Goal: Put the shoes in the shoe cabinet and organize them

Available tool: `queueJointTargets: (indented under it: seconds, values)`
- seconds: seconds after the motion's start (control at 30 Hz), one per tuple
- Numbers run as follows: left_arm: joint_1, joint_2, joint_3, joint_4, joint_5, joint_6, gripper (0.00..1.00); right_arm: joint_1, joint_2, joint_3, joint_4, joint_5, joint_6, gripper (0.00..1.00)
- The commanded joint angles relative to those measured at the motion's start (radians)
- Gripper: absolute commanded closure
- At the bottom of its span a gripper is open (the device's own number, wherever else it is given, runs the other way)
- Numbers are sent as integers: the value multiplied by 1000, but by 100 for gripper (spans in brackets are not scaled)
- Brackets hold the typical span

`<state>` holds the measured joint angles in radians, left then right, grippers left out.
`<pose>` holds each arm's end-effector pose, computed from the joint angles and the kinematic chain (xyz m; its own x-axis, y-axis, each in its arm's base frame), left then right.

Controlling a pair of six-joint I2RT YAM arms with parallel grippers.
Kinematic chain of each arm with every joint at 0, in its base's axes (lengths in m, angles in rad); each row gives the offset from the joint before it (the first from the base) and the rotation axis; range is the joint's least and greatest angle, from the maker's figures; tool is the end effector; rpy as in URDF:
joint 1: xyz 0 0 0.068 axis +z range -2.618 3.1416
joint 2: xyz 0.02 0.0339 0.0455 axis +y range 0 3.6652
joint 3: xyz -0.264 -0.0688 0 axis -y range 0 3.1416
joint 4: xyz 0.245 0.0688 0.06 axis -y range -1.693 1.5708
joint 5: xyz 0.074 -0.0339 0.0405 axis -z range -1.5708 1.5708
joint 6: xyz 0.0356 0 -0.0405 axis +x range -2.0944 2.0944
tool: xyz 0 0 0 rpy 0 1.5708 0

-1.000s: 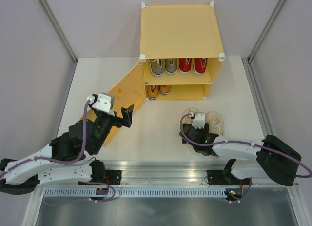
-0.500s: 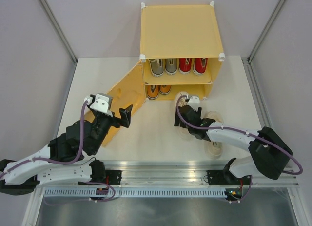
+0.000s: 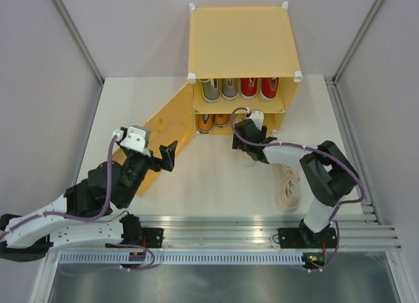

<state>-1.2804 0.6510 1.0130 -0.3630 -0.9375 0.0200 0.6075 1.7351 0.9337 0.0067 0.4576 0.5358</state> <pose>0.0598 -0.1000 0.4163 0.0064 0.0198 -0.9998 0.3362 0.9416 0.0208 0.2971 0.1874 0.1641 -0.6356 0.1160 -0.7633 0.0773 0.9932 0.0865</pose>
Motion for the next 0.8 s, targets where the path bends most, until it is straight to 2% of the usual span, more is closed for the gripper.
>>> queueJointTargets:
  seconds: [0.0,0.13,0.17,0.2,0.37,0.43,0.47,0.5,0.57,0.77]
  values:
    - [1,7,-4,33,-6,40,1,-37,15,82,113,18,-28,99]
    - [1,13,-4,33,-4,43,0,-58,41,99,137,9,-37,96]
    - [1,15,-4,32,-4,44,0,-60,52,102,153,0,-40,93]
    - [1,16,-4,32,-3,44,1,-63,58,105,160,-5,-43,86]
    - [1,21,-4,32,-1,47,1,-75,96,126,187,-10,-56,74]
    - [1,24,-7,32,-1,51,1,-80,104,131,193,-10,-59,61]
    - [1,25,-5,32,-1,52,0,-80,109,139,193,-13,-60,47]
    - [1,24,-5,32,-1,52,0,-81,110,142,191,-19,-62,40]
    - [1,29,-5,32,0,54,0,-81,103,137,191,-22,-60,30]
    - [3,30,-4,30,3,54,0,-81,57,106,190,-25,-51,14]
